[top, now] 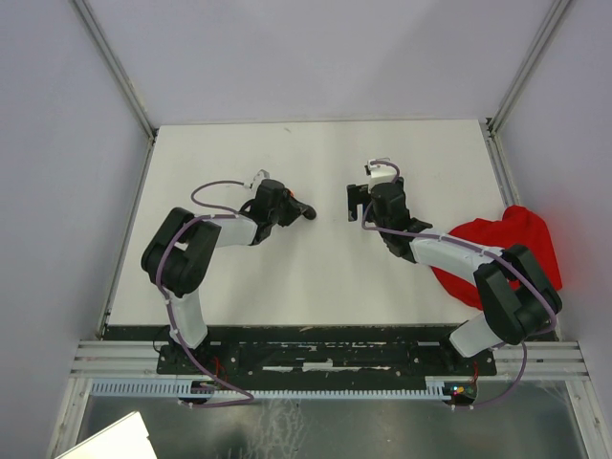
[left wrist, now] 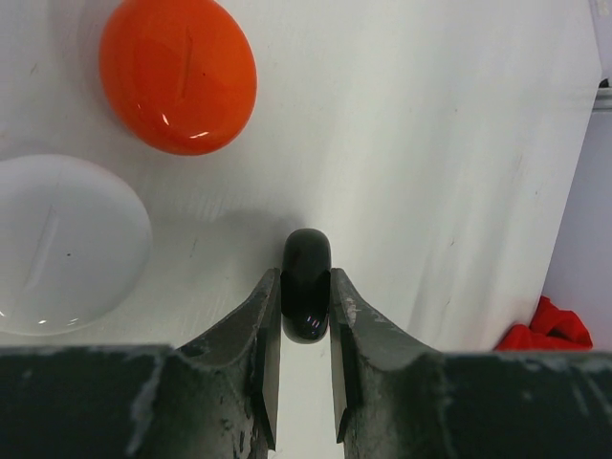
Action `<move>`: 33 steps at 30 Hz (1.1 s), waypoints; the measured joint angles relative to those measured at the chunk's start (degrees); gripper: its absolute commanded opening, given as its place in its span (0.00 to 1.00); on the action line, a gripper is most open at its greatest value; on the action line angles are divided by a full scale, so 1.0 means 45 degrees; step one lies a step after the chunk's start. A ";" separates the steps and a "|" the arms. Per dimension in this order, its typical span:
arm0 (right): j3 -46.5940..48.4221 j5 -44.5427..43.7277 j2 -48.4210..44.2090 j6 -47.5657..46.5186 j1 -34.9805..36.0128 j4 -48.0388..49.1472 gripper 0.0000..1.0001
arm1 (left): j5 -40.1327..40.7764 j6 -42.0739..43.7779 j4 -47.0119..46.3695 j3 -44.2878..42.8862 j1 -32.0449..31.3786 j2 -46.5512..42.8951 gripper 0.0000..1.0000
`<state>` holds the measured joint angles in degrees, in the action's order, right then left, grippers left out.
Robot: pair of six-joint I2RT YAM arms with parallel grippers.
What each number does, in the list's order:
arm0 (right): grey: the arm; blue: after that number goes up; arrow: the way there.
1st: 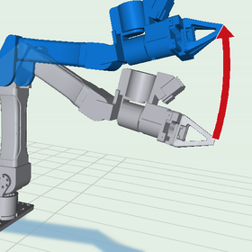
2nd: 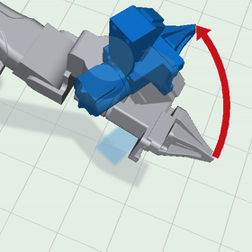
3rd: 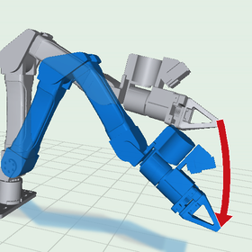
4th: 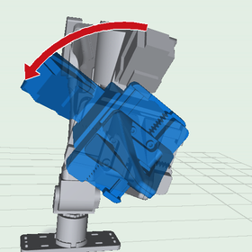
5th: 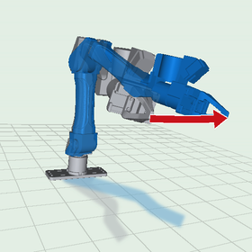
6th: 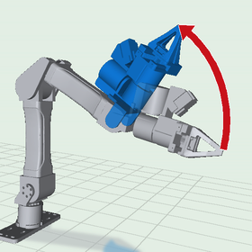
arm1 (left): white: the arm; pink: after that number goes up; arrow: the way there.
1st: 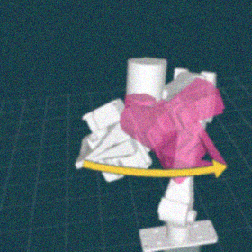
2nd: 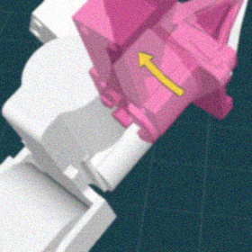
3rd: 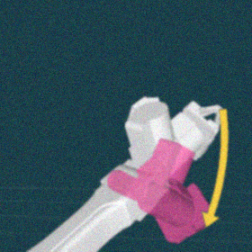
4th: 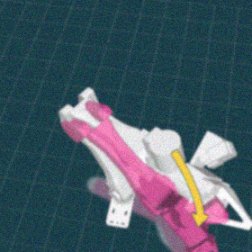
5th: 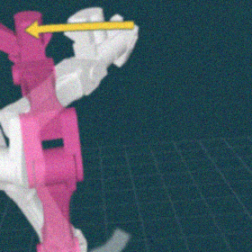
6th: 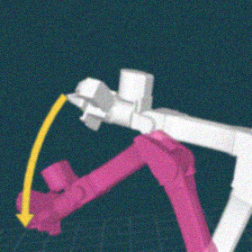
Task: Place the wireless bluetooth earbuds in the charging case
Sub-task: Place the charging case at the center of the board, then reset both arms
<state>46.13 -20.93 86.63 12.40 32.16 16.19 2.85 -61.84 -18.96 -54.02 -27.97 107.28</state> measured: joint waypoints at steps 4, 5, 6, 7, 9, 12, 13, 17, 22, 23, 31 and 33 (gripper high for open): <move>0.0000 0.0044 0.0000 0.0010 -0.0010 -0.0053 1.00 | -0.0010 0.0267 0.0228 -0.0131 0.0000 0.0010 0.40; 0.0000 0.0053 0.0000 0.0010 -0.0010 -0.0078 1.00 | -0.0010 0.0316 0.0287 -0.0175 0.0000 0.0010 0.42; 0.0000 0.0073 -0.0005 0.0015 -0.0010 -0.0087 1.00 | -0.0010 0.0340 0.0306 -0.0189 0.0000 0.0010 0.45; 0.0000 0.0083 -0.0005 0.0019 -0.0010 -0.0092 0.99 | -0.0005 0.0364 0.0359 -0.0214 0.0000 0.0010 0.48; 0.0000 0.0097 -0.0005 0.0053 -0.0010 -0.0092 1.00 | 0.0000 0.0457 0.0495 -0.0238 0.0010 0.0010 0.52; 0.0000 0.0112 -0.0005 0.0092 -0.0010 -0.0102 1.00 | 0.0019 0.0597 0.0797 -0.0321 0.0034 0.0005 0.55; 0.0000 0.0117 -0.0005 0.0102 -0.0010 -0.0102 0.99 | 0.0029 0.0656 0.0874 -0.0345 0.0034 0.0005 0.55; 0.0000 0.0117 -0.0005 0.0262 -0.0024 -0.0189 0.99 | 0.0316 0.0971 0.1501 -0.0418 0.0034 -0.0340 0.60; 0.0063 0.0121 -0.0005 0.0597 -0.0194 -0.0539 1.00 | 0.1321 0.1729 0.2667 -0.0505 0.0034 -0.2025 0.83; 0.0136 0.0121 0.0000 0.0695 -0.0262 -0.0695 1.00 | 0.1583 0.1880 0.2846 -0.0534 0.0034 -0.2467 0.89; 0.0869 0.0034 0.0136 0.2365 -0.1146 -0.2045 0.99 | 0.3254 0.3235 0.3891 0.0121 0.1817 -0.5931 0.99; 0.1127 -0.0214 0.0223 0.2832 -0.1277 -0.2511 1.00 | 0.3026 0.3390 0.3769 0.0908 0.3050 -0.6465 0.99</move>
<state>51.20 -21.89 87.64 25.15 26.41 4.89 16.47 -46.59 -2.00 -49.93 -14.24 78.19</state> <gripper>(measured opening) 0.995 0.987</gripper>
